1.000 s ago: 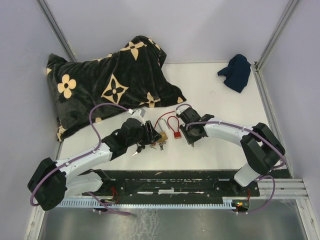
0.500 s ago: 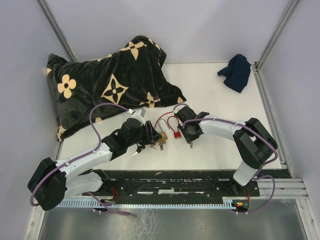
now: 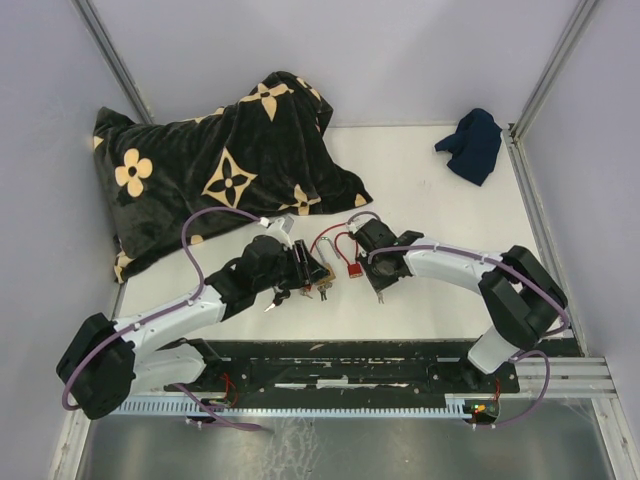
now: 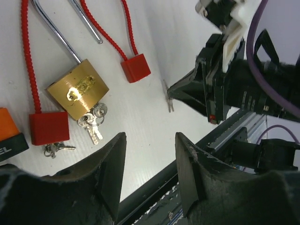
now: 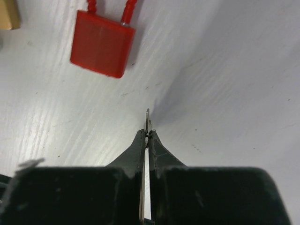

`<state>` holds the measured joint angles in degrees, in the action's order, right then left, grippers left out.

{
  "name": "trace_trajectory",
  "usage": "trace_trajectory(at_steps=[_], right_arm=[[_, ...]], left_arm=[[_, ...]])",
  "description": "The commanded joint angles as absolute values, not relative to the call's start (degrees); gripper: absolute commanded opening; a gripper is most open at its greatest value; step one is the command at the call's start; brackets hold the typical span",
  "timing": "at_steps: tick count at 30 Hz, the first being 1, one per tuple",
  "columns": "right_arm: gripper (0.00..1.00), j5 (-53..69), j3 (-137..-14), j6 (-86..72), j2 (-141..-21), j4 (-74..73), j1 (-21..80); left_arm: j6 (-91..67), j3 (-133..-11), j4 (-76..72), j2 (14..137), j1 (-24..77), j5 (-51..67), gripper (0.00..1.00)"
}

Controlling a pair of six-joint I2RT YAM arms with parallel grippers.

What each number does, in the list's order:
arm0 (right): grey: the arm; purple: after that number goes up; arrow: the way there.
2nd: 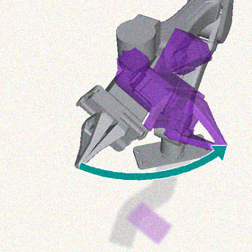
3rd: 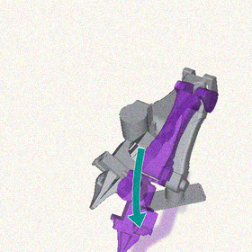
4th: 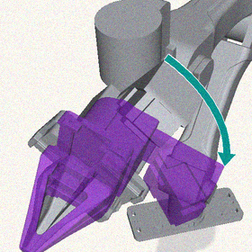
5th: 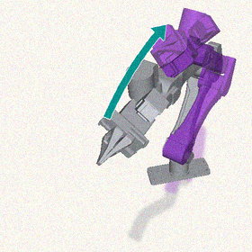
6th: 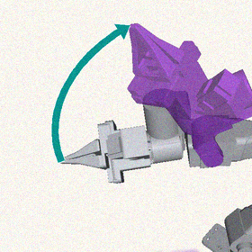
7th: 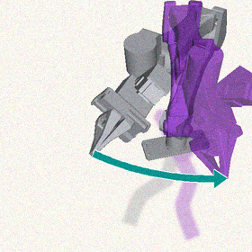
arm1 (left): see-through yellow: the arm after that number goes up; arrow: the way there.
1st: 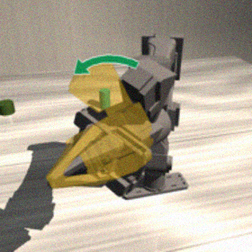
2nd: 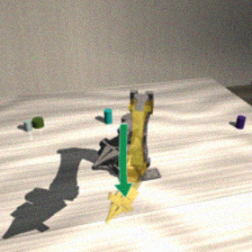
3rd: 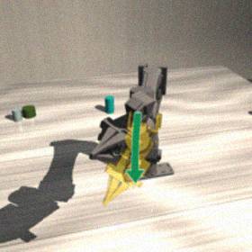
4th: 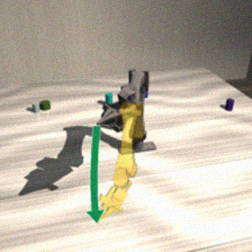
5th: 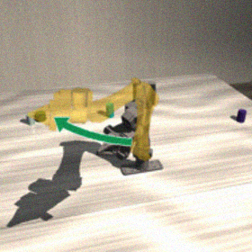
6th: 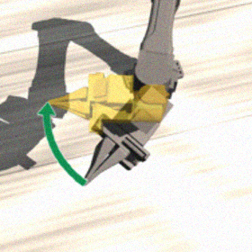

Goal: Unlock with the key
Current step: Pick up the key from the center of the board.

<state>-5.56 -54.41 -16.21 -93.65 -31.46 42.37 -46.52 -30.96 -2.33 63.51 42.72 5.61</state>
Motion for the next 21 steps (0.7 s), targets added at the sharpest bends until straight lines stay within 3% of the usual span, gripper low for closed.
trace_trajectory(at_steps=[1, 11, 21], right_arm=[[0.02, -6.26, -52.15, -15.59, -87.36, -27.67, 45.04], [0.02, -5.28, -46.16, -12.66, -76.28, -18.96, 48.98], [0.02, -9.78, -45.92, -12.04, -75.59, -15.73, 54.23]], left_arm=[[-53.45, -30.55, -9.18, 65.08, 42.53, 8.28, 0.52], [-65.25, -30.63, -18.35, 73.33, 42.62, 12.04, 0.50], [-68.82, -33.88, -20.11, 79.43, 44.29, 12.34, 0.49]])
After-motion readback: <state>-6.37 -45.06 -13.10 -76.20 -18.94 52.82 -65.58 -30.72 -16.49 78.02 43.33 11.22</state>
